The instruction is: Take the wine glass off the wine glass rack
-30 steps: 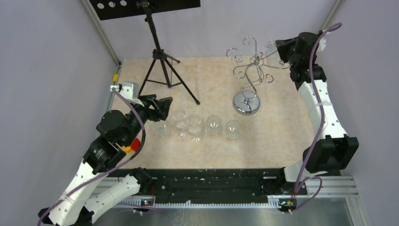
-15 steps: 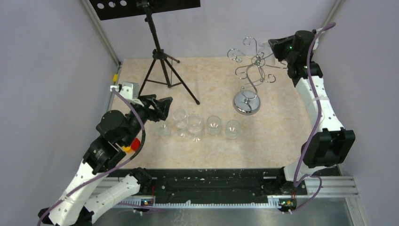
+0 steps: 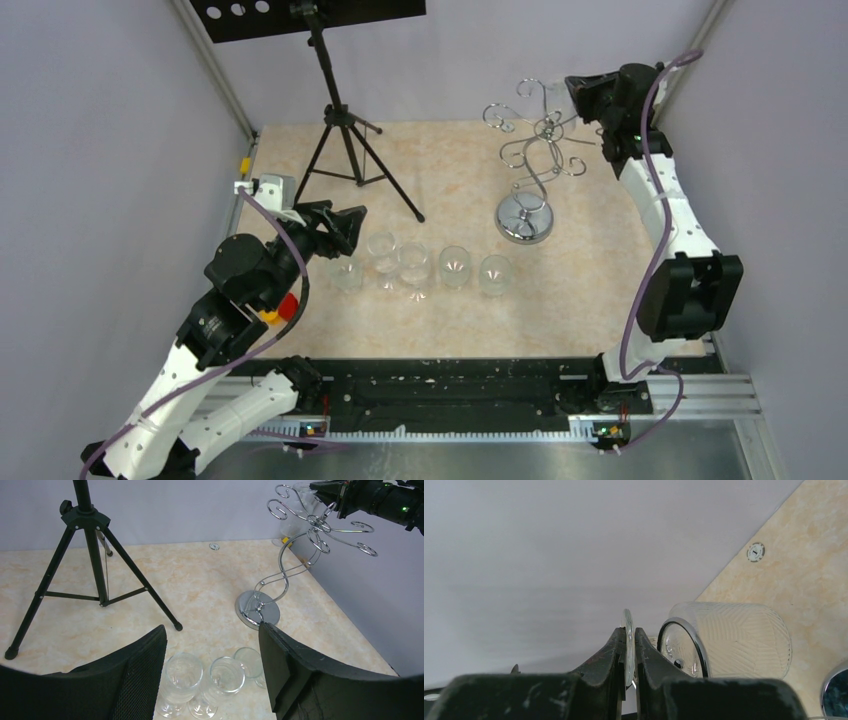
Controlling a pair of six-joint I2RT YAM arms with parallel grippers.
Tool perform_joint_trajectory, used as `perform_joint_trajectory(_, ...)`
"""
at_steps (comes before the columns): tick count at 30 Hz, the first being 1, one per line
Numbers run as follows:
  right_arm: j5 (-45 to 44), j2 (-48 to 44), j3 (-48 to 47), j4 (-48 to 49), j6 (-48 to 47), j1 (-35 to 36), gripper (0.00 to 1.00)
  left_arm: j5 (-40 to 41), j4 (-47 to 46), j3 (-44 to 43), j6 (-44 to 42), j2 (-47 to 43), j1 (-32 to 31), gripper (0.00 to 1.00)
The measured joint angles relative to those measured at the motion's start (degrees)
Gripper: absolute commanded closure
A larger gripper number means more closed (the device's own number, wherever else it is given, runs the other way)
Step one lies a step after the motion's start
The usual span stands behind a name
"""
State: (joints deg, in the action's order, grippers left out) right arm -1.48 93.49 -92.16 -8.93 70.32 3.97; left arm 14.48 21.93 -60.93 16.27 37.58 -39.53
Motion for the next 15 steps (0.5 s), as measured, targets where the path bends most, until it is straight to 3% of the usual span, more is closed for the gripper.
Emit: perform_joint_trajectory(15,-2.32,1.84,-0.24,7.89,-2.78,-0.02,1.0,0.44,0.2,0.0,-0.63,-0.35,0.0,0.28)
